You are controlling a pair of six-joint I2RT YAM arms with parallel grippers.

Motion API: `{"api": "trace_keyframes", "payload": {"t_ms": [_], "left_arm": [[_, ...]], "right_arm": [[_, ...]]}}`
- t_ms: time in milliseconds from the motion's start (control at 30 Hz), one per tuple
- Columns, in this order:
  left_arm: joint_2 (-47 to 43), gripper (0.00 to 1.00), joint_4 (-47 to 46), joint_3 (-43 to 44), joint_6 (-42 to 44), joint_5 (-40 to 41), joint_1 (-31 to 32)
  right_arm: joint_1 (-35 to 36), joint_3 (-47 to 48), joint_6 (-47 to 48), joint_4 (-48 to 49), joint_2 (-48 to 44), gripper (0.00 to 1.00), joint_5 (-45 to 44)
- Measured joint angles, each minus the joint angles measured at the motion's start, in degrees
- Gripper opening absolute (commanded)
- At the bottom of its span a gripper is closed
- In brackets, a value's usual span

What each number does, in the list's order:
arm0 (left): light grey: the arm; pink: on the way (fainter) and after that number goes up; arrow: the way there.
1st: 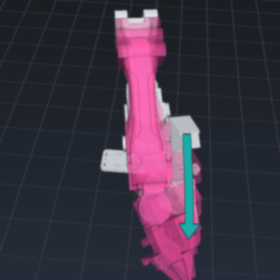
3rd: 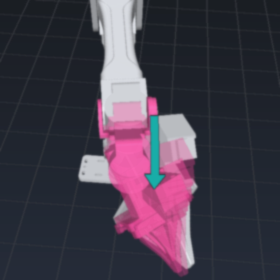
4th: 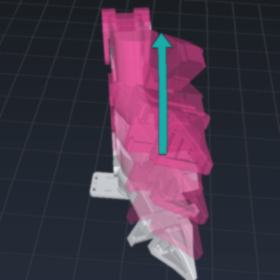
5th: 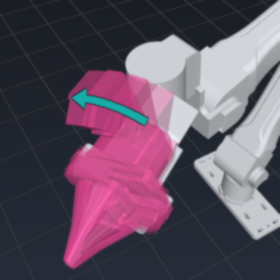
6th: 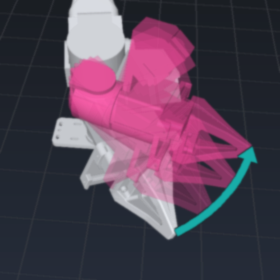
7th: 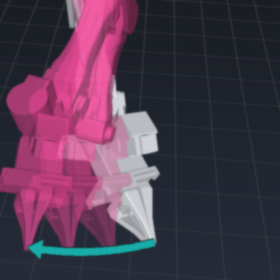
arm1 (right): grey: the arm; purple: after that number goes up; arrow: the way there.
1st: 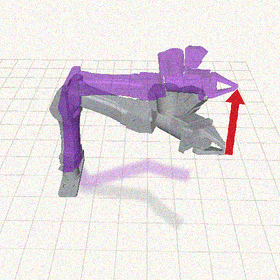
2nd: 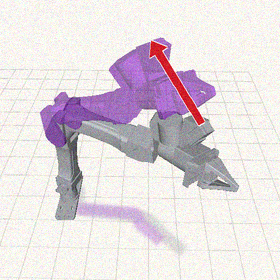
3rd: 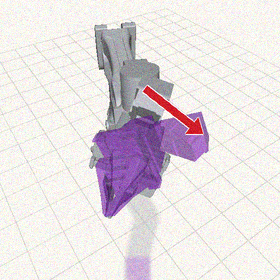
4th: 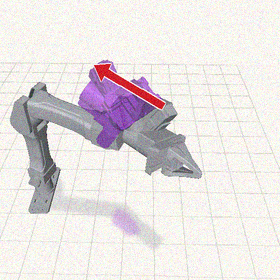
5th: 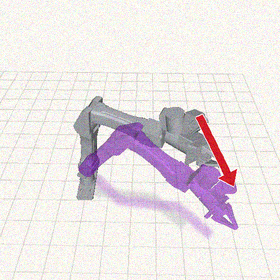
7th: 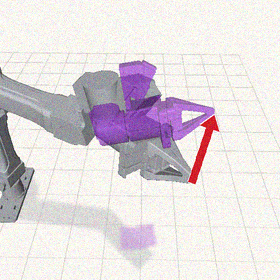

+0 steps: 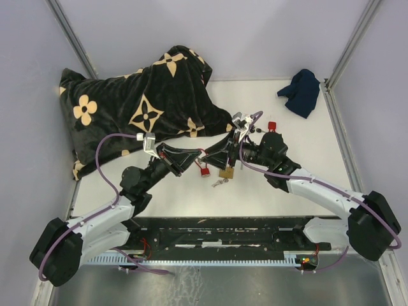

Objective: Unlock with the key
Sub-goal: Pick up the key from the center of the board, then pick up the lock from the center of the board.

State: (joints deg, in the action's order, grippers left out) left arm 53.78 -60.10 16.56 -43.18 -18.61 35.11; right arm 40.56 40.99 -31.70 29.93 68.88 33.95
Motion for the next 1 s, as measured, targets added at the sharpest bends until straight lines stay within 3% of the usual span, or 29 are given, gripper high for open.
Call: {"api": "trace_keyframes", "payload": {"t_ms": [267, 833, 1000], "left_arm": [[0.72, 0.03, -3.32, 0.00, -2.43, 0.04, 0.00], [2.82, 0.03, -7.87, 0.00, -6.73, 0.26, 0.00], [2.82, 0.03, -7.87, -0.02, -6.97, 0.57, 0.00]], "right_arm": [[0.00, 0.00, -6.34, 9.42, 3.26, 0.54, 3.72], [0.00, 0.00, -10.49, 14.32, 6.34, 0.34, 8.28], [0.00, 0.00, -10.73, 14.91, 6.34, 0.24, 8.52]]}}
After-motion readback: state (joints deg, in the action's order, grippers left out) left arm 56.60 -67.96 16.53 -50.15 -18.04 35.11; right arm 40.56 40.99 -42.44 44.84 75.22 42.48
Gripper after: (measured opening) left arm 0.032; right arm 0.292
